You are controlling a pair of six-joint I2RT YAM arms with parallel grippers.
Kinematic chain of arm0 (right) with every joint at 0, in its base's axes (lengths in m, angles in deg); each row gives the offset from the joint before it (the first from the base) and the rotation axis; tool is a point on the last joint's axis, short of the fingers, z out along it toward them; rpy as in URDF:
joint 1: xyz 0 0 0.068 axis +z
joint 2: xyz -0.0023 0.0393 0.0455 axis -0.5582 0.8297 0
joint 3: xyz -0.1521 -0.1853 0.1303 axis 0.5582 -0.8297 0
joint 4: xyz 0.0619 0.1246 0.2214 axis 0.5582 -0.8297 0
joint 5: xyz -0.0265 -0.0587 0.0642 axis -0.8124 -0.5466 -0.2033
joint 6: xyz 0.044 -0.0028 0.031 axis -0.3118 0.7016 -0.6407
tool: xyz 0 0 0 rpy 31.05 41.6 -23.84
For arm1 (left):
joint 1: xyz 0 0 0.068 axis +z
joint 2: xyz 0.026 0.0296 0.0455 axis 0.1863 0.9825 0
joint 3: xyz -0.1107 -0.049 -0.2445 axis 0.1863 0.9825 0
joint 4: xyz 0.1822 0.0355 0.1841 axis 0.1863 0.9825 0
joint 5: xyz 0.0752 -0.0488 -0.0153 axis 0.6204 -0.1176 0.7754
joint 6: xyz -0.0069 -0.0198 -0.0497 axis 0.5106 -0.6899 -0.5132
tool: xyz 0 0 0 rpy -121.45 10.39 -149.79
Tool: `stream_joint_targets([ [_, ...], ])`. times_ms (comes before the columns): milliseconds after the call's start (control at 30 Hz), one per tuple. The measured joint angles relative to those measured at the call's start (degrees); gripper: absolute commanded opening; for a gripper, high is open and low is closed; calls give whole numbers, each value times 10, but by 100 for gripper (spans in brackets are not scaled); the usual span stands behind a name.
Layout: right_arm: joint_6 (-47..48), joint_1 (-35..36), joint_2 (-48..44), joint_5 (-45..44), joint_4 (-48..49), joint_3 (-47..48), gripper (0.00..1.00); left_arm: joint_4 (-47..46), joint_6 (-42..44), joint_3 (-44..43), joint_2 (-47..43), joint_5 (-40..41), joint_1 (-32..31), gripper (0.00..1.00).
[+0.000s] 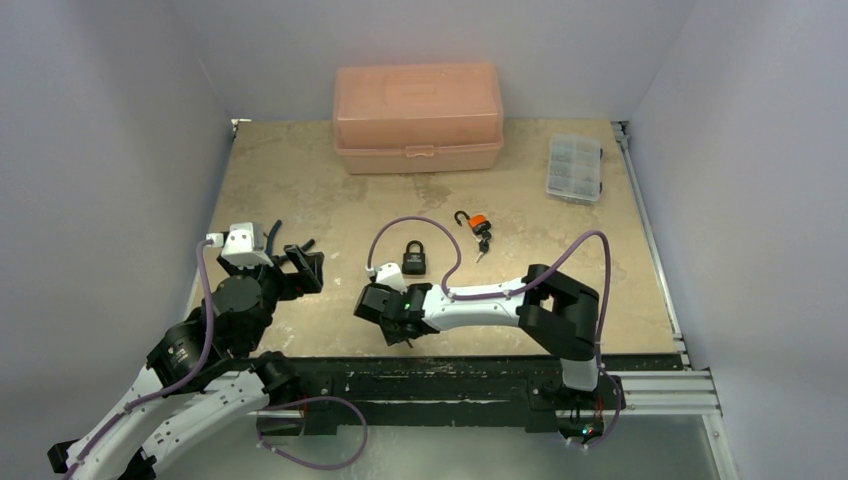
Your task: Unlock with the key
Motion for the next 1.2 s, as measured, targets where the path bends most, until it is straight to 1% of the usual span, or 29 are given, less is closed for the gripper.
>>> stream_joint_targets([
  [133, 3, 0, 3, -4, 2, 3, 28, 0, 0, 0, 0, 0, 0, 95],
  [233, 5, 0, 2, -6, 5, 2, 24, 0, 0, 0, 0, 0, 0, 95],
  [333, 14, 0, -5, -5, 19, -10, 23, 0, 0, 0, 0, -1, 0, 95],
  [500, 50, -1, -41, 9, 81, -63, 20, -2, 3, 0, 0, -15, 0, 95],
  [567, 64, -5, -61, 21, 91, -82, 19, -9, 9, 3, -3, -26, 0, 92],
  [633, 80, -15, -88, 35, 95, -99, 19, -21, 22, 9, -9, -50, 0, 91],
  [767, 106, -52, -159, 62, 109, -120, 19, -52, 57, 17, -10, -110, 0, 91],
  [867, 123, -93, -224, 86, 123, -134, 20, -71, 85, 18, 4, -142, 0, 94],
  [1033, 157, -171, -311, 133, 137, -153, 21, -115, 143, 22, 78, -186, 0, 96],
  [1200, 185, -249, -360, 208, 148, -171, 21, -178, 224, 57, 142, -253, 0, 95],
])
